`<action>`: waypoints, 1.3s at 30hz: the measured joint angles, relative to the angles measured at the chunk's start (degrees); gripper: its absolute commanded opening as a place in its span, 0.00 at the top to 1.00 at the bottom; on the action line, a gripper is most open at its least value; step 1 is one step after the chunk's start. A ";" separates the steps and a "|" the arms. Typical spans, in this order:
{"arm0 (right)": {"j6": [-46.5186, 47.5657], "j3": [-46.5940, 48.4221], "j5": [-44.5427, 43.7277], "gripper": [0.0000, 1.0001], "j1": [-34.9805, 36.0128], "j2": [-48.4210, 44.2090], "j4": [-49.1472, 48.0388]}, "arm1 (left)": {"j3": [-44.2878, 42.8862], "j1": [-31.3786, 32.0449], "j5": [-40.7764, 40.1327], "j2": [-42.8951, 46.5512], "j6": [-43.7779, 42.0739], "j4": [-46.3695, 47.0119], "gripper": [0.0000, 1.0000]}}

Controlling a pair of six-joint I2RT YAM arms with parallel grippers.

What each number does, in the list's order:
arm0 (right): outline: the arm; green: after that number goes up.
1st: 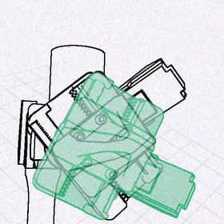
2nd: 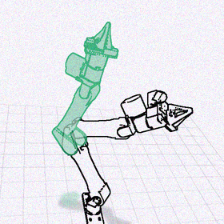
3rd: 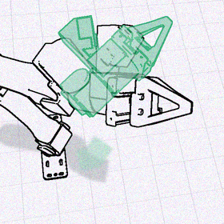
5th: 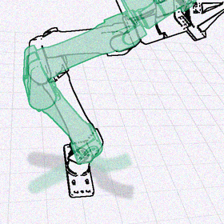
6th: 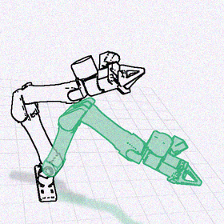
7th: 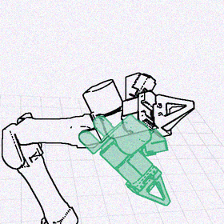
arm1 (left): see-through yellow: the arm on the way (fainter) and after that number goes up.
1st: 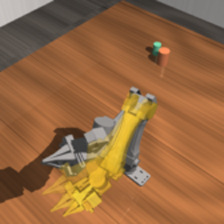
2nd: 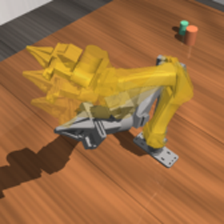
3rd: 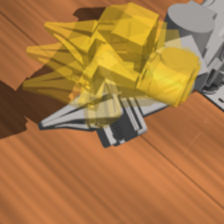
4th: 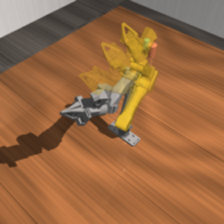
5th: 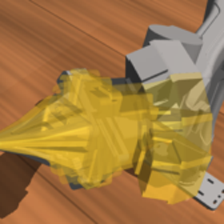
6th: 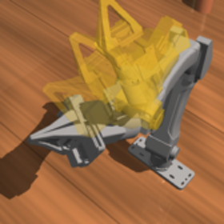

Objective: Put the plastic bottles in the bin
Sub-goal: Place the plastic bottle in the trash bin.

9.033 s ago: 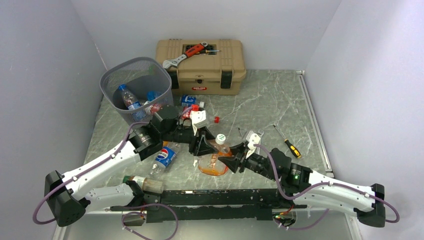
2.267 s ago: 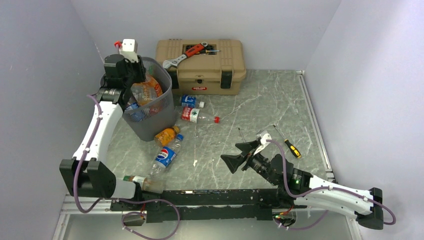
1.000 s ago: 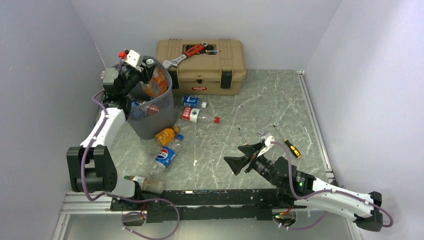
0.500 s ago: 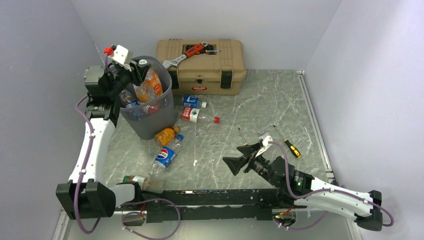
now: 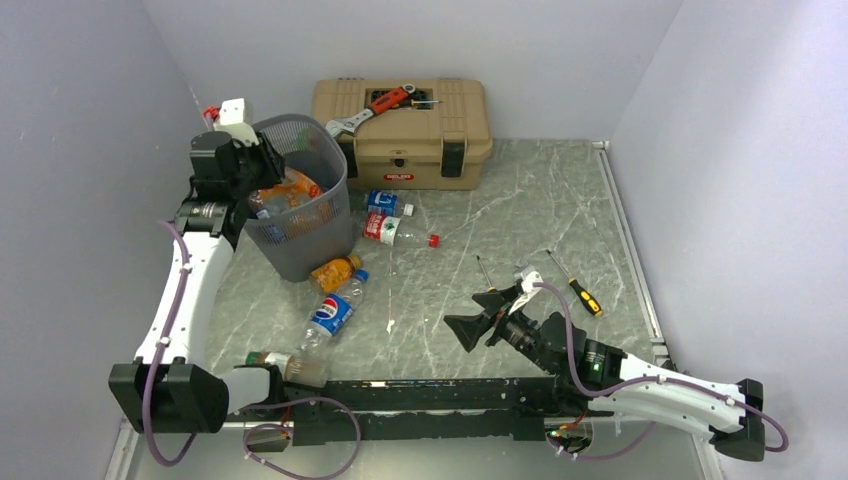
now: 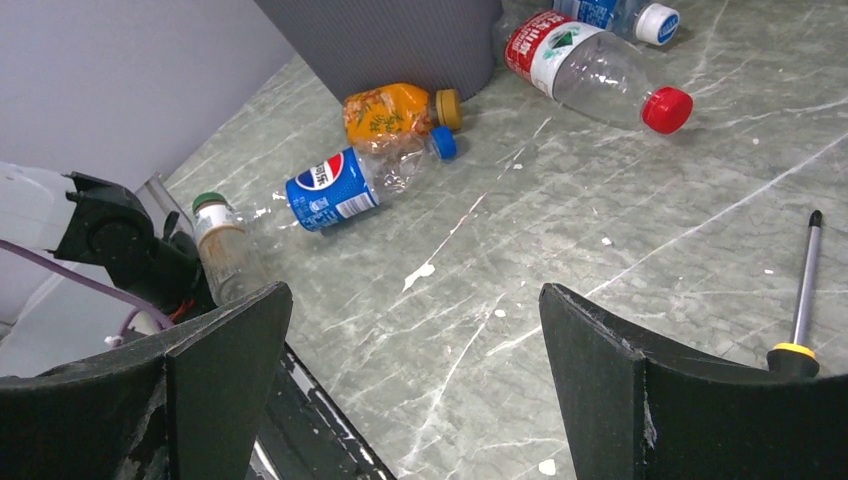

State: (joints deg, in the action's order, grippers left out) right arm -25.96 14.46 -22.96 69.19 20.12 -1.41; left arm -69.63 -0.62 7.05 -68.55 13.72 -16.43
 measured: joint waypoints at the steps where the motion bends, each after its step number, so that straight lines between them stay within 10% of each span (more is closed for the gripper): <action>1: 0.02 0.00 0.00 0.01 0.00 0.17 0.00 | -1.14 1.11 -1.99 -0.46 -0.02 -1.79 1.00; 9: 0.24 0.04 -0.07 0.01 0.00 2.01 -0.50 | -4.63 8.35 -14.64 -4.79 -1.22 -6.10 0.99; 15: 0.57 0.26 -0.13 0.01 0.00 2.38 -0.33 | -3.69 9.46 -17.66 -4.59 -1.60 -5.53 0.52; 24: 1.05 0.55 -0.55 0.01 0.00 2.54 -0.37 | -3.63 9.70 -18.71 -1.16 -2.64 -12.46 0.15; 28: 1.09 0.57 -0.55 0.01 0.00 3.19 -0.37 | -3.74 9.73 -18.69 1.46 -2.78 -13.60 0.18; 34: 1.09 0.59 -0.55 0.01 0.00 3.19 -0.37 | -6.60 9.73 -14.99 3.50 -3.54 -11.26 0.67; 39: 1.07 0.59 -0.59 0.01 0.00 3.13 -0.37 | -17.53 9.88 -9.88 -3.87 -2.01 -10.91 0.79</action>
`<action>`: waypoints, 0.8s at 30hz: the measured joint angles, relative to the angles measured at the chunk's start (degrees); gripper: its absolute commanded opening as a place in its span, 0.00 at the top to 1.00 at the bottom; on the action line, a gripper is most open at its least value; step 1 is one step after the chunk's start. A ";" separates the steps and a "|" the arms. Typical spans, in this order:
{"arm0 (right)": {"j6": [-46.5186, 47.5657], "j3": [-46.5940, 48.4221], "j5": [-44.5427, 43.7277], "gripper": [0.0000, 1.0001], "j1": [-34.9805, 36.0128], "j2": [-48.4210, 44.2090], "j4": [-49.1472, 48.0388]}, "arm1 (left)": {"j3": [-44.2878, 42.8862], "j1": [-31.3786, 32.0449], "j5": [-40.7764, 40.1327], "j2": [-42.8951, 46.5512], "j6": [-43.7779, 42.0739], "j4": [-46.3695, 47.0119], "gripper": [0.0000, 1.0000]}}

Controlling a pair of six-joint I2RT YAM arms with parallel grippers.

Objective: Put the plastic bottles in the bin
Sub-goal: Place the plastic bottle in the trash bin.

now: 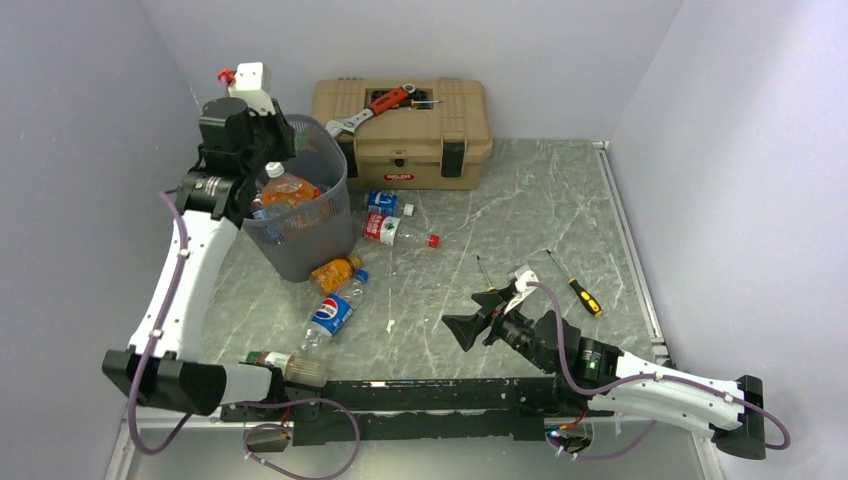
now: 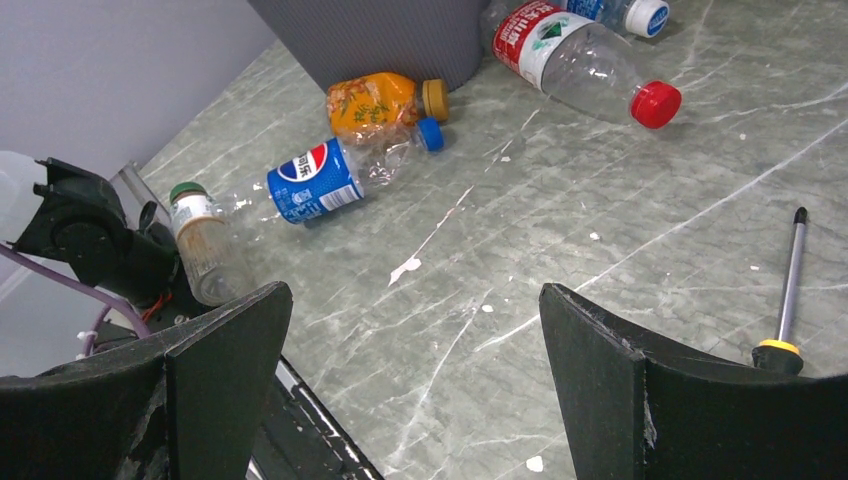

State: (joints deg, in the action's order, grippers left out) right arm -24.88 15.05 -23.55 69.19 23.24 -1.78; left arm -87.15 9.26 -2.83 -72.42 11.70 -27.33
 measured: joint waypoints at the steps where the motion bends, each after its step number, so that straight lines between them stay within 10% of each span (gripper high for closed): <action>1: 0.00 0.00 0.00 0.01 0.00 -0.02 0.00 | -0.85 0.04 0.59 -1.49 0.15 0.48 0.80; 15: 0.00 0.11 -0.17 0.01 0.00 0.59 0.00 | 3.34 0.22 -1.79 -5.68 0.48 -7.06 0.92; 24: 0.02 0.11 -0.02 0.01 0.00 1.29 -0.04 | 6.82 -3.06 -12.76 -1.95 1.36 -11.15 0.82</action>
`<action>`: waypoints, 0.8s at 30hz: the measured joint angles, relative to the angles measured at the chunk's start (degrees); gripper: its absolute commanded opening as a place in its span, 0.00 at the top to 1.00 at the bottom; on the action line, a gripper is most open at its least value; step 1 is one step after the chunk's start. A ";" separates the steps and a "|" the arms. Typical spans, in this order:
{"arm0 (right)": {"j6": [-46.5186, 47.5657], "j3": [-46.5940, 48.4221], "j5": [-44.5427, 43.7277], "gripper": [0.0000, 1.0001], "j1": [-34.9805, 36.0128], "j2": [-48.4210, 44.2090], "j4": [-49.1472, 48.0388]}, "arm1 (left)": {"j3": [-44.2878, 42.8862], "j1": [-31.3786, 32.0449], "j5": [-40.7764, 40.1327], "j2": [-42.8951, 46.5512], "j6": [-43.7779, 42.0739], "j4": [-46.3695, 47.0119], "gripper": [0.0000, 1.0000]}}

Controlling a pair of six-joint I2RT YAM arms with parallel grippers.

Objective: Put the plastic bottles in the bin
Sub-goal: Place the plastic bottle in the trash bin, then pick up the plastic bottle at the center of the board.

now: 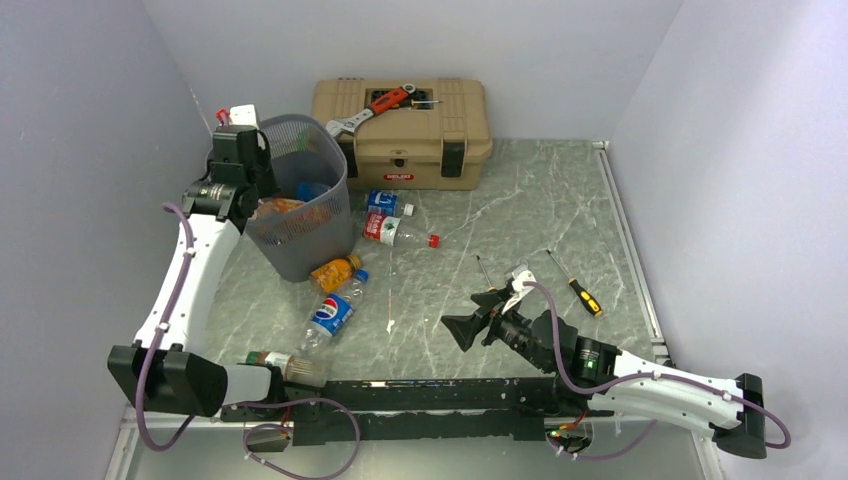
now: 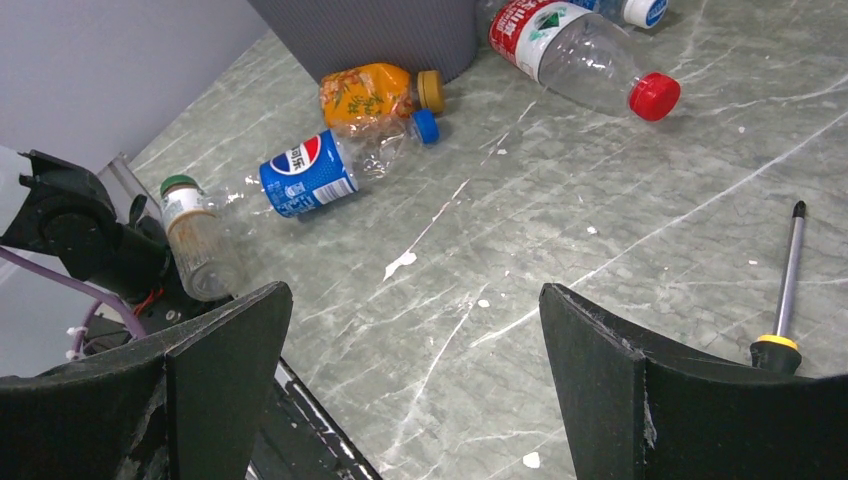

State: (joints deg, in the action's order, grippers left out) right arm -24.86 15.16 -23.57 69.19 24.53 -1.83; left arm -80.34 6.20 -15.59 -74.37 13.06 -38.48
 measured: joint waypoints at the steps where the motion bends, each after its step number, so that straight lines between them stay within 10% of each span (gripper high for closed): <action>1: 0.00 0.00 0.00 0.01 0.00 0.00 0.00 | 0.11 -0.15 -0.68 0.37 0.09 -0.07 0.80; 8: 0.00 0.00 0.00 0.01 0.00 -0.66 0.00 | -0.26 -0.13 -0.28 2.69 0.33 -0.35 0.45; 16: -0.02 0.00 0.04 0.01 0.00 0.26 -0.44 | -5.31 -0.11 5.11 4.26 -0.31 -1.46 0.47; 24: 0.00 0.24 -0.02 0.01 0.00 0.98 -0.35 | 3.50 -0.04 11.76 5.62 -0.15 4.37 0.26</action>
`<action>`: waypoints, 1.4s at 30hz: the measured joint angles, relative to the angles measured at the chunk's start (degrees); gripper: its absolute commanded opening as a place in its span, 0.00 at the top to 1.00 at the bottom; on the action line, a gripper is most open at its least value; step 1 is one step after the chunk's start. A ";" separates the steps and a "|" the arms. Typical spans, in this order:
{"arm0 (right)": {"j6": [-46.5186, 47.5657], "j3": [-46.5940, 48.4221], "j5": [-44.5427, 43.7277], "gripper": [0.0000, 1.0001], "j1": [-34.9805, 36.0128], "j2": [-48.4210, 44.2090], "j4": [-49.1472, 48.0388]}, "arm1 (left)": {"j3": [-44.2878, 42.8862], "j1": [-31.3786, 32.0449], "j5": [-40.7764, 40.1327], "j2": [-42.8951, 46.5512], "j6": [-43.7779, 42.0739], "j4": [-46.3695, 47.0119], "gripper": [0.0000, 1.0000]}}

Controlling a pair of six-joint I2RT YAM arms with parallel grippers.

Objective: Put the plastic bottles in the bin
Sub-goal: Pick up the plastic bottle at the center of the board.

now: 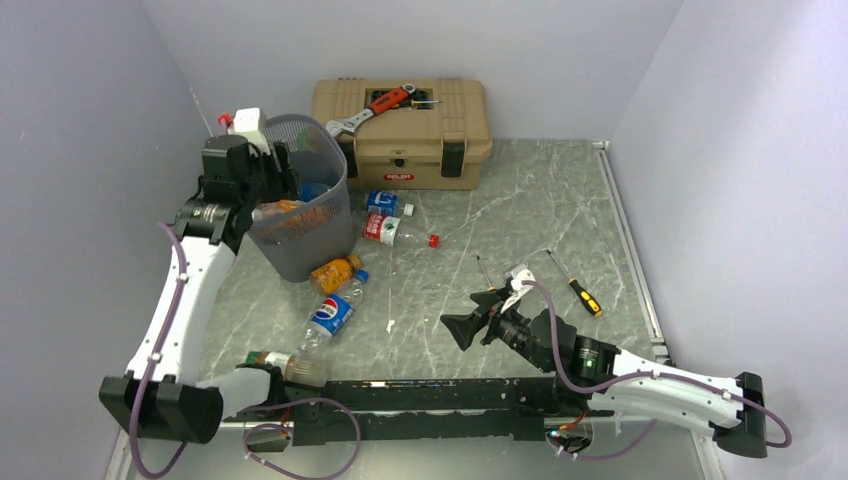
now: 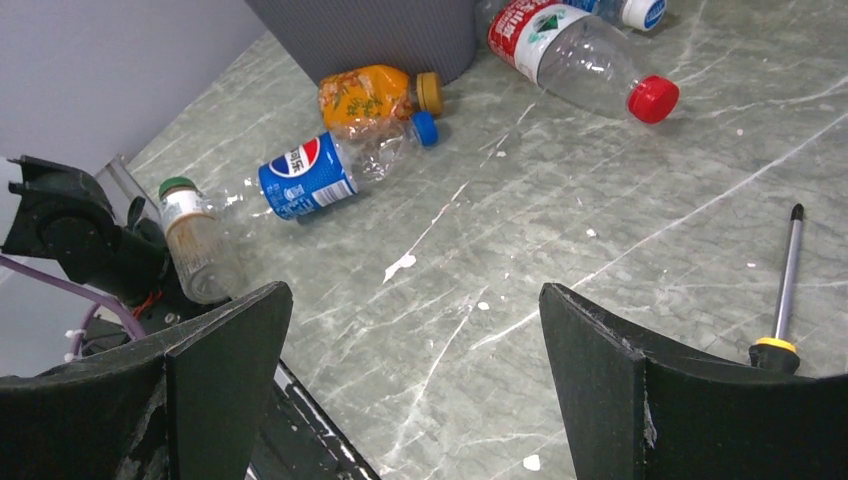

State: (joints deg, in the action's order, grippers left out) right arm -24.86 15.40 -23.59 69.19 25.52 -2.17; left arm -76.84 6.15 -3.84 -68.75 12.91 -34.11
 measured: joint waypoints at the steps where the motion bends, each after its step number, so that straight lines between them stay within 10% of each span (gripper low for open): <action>1: 0.04 0.22 -0.13 0.01 0.00 0.02 0.02 | 1.33 0.04 0.76 1.33 0.04 1.01 0.25; 5: 0.50 1.77 -1.53 0.00 0.00 0.87 0.22 | 1.29 0.20 3.80 6.82 0.11 6.29 0.01; 14: -1.75 8.87 -13.44 0.00 0.00 6.51 6.75 | 4.92 2.21 26.58 13.03 1.36 20.94 0.01; 20: -6.16 9.07 -18.25 0.00 -2.21 6.91 10.51 | -0.28 24.55 16.92 5.53 -6.80 9.88 0.01; 24: -8.63 7.85 -10.45 0.00 -13.29 8.90 8.35 | -0.37 36.04 10.62 3.32 -14.93 5.40 0.01; 30: -13.73 7.37 7.13 0.00 -29.03 22.23 -2.58 | 8.20 37.33 8.48 8.00 -24.48 12.76 0.00; 42: -32.89 7.50 18.99 0.00 -36.06 54.71 -32.20 | 17.05 38.73 5.01 20.85 -28.13 11.78 0.00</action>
State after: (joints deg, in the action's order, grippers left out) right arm -57.76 22.90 -4.60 33.12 80.23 -34.37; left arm -59.79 44.88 1.17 -47.90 -15.22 -22.33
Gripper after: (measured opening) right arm 0.994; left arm 0.995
